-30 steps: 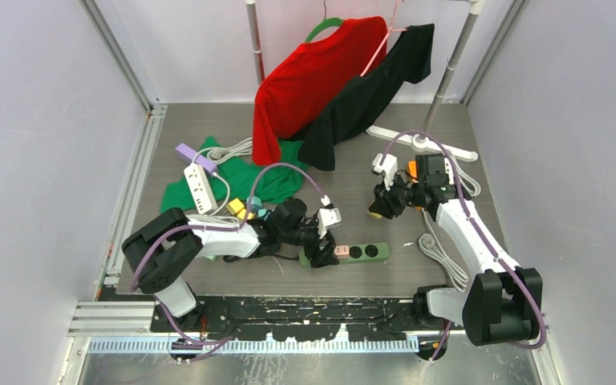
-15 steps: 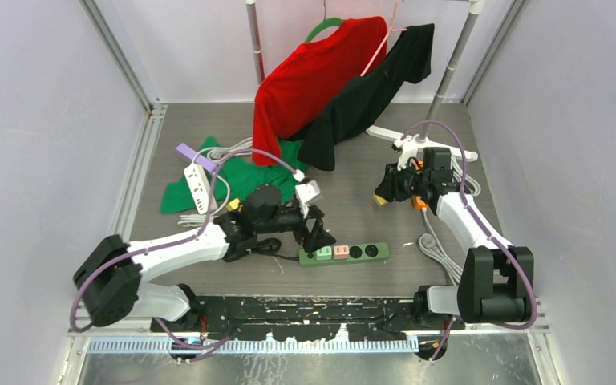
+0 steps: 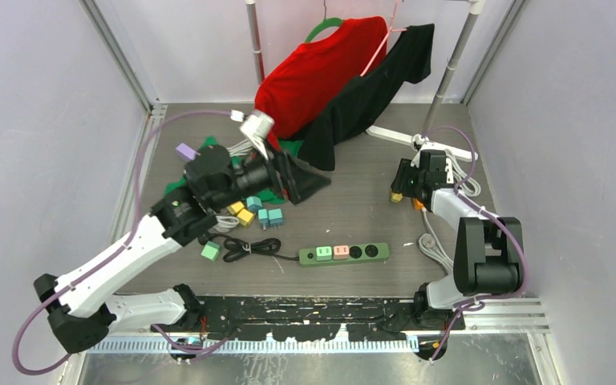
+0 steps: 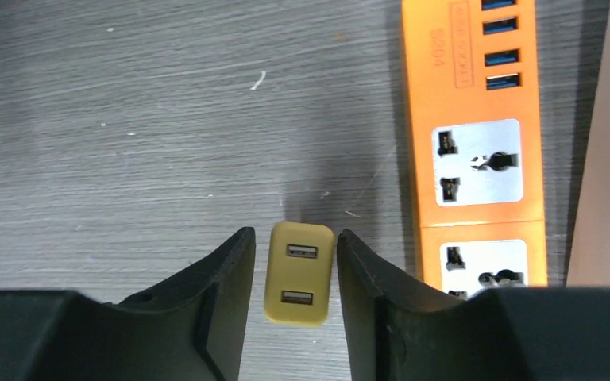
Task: Pull the plug off the socket
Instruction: Place the plug at the center of the board.
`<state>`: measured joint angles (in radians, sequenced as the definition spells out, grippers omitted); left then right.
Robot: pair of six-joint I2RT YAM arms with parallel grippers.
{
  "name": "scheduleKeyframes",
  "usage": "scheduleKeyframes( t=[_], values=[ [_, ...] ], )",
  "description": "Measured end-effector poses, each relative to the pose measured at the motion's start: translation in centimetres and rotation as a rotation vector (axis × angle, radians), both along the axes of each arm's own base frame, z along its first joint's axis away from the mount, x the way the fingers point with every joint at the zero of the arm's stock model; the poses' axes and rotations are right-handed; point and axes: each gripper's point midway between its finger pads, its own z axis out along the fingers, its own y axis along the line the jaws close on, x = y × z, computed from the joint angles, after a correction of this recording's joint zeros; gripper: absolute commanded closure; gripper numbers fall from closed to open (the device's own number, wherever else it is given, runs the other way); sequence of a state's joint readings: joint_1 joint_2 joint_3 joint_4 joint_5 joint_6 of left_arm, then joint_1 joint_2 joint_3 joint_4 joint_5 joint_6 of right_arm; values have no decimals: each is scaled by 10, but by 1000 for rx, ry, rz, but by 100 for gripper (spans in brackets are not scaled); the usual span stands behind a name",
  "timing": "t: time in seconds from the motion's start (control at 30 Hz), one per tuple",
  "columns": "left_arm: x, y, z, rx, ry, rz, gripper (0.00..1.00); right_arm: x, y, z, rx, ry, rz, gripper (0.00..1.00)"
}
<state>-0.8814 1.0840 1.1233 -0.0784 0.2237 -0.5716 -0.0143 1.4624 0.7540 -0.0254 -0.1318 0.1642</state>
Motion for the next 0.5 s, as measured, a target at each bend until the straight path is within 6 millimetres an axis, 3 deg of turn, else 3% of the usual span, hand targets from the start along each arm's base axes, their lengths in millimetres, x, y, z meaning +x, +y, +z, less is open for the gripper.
scheduleKeyframes(
  t=[0.13,0.23,0.3,0.5],
  values=[
    [9,18,75,-117,103,143,7,0,-6,-6,-5,19,-47,30],
    [14,26,101,-155,186,223,6,3,-11,-2,-1,6,-70,24],
    [15,26,105,-157,230,252,6,3,-13,3,6,-4,-75,23],
    [10,28,88,-97,318,302,4,3,-22,27,60,-62,-79,22]
  ],
)
